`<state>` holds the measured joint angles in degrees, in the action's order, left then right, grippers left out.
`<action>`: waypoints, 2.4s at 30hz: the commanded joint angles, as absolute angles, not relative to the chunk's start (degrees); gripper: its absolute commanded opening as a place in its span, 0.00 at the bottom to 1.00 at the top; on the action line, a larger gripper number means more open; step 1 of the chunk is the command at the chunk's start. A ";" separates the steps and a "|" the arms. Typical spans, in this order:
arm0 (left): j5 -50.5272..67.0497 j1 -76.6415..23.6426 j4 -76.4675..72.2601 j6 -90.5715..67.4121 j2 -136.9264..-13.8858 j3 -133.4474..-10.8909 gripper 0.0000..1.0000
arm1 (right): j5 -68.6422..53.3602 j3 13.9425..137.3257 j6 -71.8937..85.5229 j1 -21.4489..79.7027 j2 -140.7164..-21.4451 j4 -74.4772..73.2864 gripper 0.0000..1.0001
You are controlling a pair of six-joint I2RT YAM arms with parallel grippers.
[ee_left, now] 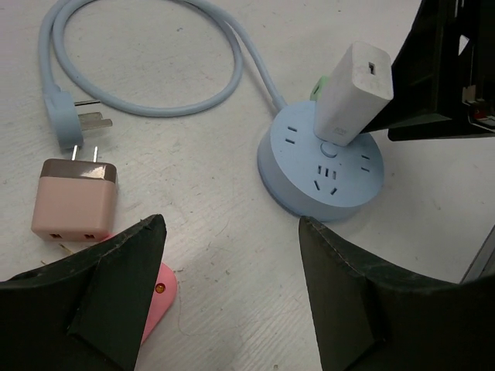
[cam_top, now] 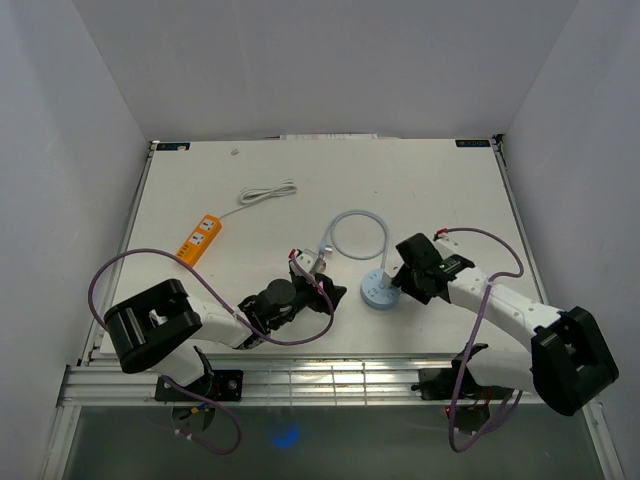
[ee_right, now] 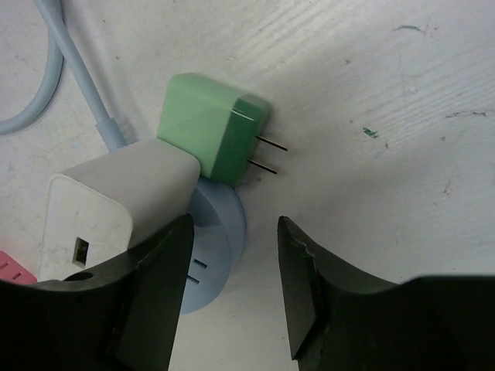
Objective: Insert the plug
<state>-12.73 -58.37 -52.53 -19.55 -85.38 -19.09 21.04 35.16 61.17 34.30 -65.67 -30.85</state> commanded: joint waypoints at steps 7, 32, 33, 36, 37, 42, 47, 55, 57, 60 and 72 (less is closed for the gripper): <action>-15.47 -58.36 -51.33 -18.81 -83.14 -19.77 0.80 | 23.82 53.59 56.87 34.37 -80.67 -24.35 0.56; -14.15 -58.27 -50.89 -19.51 -83.32 -20.57 0.83 | 24.70 43.94 56.77 30.24 -72.68 -28.65 0.90; -14.32 -58.27 -50.98 -19.42 -83.32 -20.65 0.83 | 24.18 44.12 57.21 30.15 -73.21 -28.74 0.90; -14.33 -58.27 -51.06 -19.25 -83.58 -20.65 0.83 | 23.91 45.17 59.32 29.97 -75.40 -28.65 0.89; -14.33 -58.27 -51.06 -19.25 -83.58 -20.65 0.83 | 23.91 45.44 60.37 29.97 -76.54 -28.74 0.88; -14.41 -58.27 -51.06 -19.07 -83.41 -20.74 0.83 | 23.64 46.93 64.07 29.62 -79.45 -31.19 0.84; -14.33 -58.27 -51.24 -18.98 -83.41 -20.74 0.83 | 23.82 45.70 59.87 29.62 -76.74 -28.14 0.86; -13.80 -58.27 -51.24 -18.72 -83.23 -20.74 0.83 | 18.46 44.21 33.51 29.53 -72.78 -20.48 0.93; -13.80 -58.27 -51.33 -18.63 -83.32 -20.83 0.83 | 18.81 44.73 31.04 29.53 -73.04 -22.41 0.93; -13.80 -58.27 -51.24 -18.63 -83.32 -20.74 0.83 | 18.38 45.00 26.99 29.62 -74.18 -23.12 0.93; -13.62 -58.27 -51.33 -18.54 -83.41 -20.65 0.83 | 11.96 44.91 20.40 29.53 -80.24 -19.69 0.91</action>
